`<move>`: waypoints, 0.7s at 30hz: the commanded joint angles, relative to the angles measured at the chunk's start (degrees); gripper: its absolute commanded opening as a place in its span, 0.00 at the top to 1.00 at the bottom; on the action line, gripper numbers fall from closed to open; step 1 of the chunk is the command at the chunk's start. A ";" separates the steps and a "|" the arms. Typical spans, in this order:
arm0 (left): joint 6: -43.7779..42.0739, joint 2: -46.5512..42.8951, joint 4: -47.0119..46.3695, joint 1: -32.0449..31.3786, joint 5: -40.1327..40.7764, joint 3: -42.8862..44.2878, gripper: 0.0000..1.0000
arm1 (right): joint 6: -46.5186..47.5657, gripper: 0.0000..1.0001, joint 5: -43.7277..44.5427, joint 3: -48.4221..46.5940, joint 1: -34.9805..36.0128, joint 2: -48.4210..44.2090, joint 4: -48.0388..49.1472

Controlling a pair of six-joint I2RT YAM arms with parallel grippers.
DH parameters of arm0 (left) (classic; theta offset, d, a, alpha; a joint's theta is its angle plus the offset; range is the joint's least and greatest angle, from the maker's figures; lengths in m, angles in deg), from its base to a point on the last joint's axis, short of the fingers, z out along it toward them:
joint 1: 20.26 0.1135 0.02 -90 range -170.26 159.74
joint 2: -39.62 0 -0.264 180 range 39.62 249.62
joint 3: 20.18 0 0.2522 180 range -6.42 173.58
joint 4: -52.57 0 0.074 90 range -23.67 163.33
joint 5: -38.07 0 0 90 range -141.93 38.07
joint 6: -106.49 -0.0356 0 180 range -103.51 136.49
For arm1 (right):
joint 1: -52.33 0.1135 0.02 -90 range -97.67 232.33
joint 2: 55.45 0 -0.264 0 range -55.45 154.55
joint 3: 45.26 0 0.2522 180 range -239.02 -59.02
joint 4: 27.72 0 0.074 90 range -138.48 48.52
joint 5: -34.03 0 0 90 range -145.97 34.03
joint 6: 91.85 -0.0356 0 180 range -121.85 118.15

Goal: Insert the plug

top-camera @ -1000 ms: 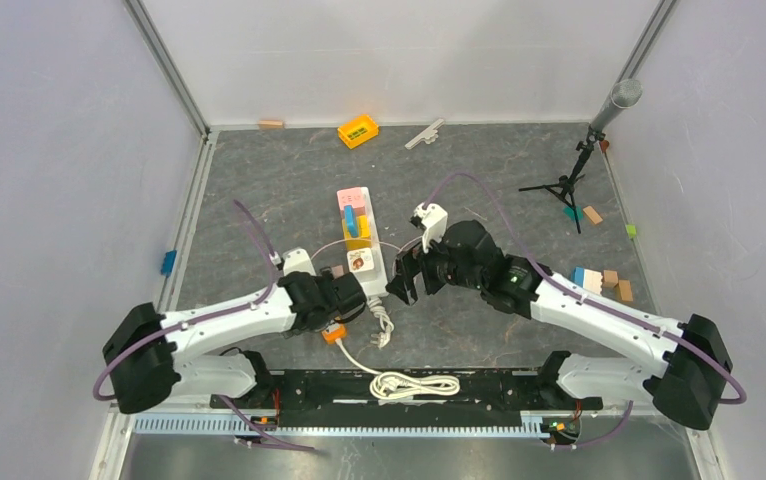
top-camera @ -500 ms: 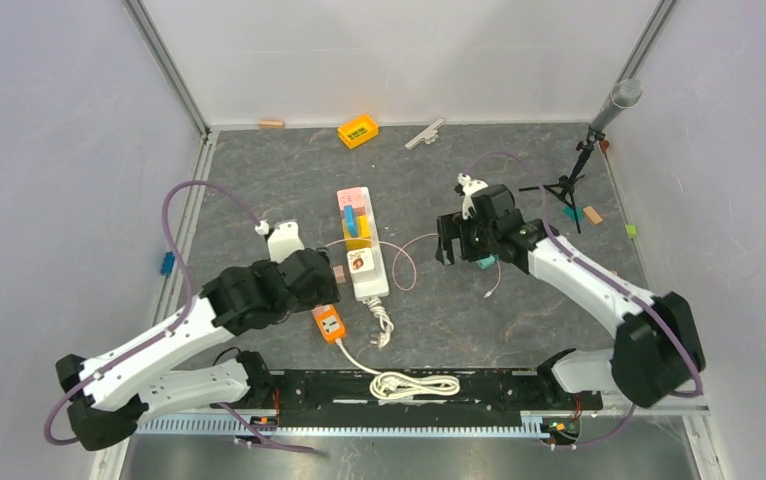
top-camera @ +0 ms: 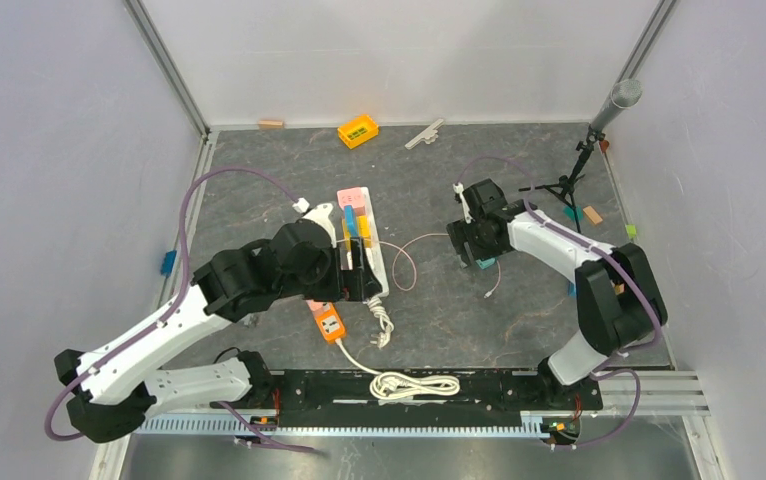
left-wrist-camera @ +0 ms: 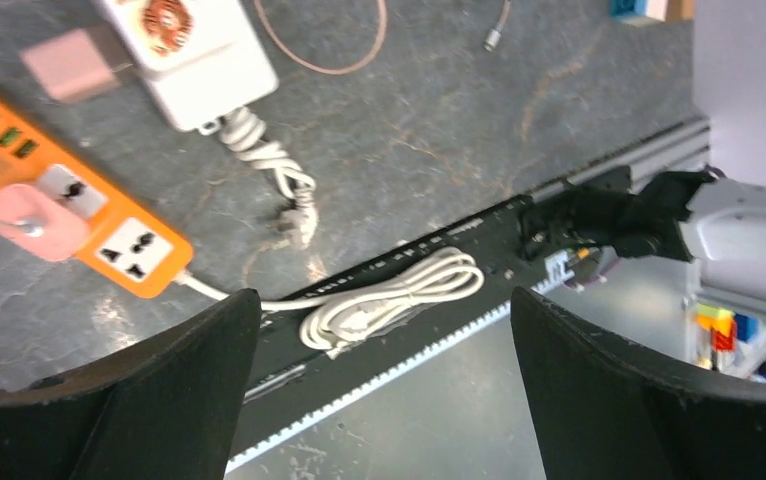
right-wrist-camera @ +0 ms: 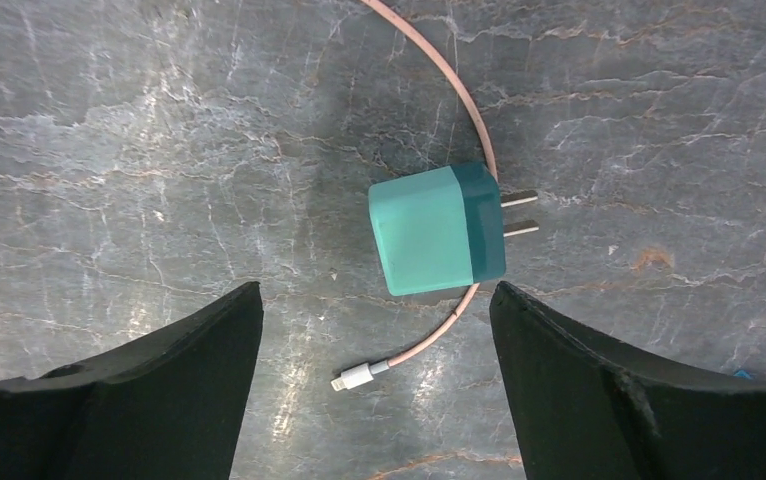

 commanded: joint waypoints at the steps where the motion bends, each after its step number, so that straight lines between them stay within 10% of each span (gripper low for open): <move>1: -1.42 1.29 -5.41 0.76 -7.55 3.70 0.00 | 2.53 0.13 1.25 -1.30 -0.47 1.75 0.47; 9: 1.93 0.92 -8.80 1.99 -12.19 2.60 0.00 | 4.75 0.23 -0.26 -0.49 -2.04 3.59 2.63; 21: 10.26 2.35 -23.57 5.67 -29.71 -4.22 0.00 | 6.60 0.09 0.80 -1.91 -4.55 2.30 2.57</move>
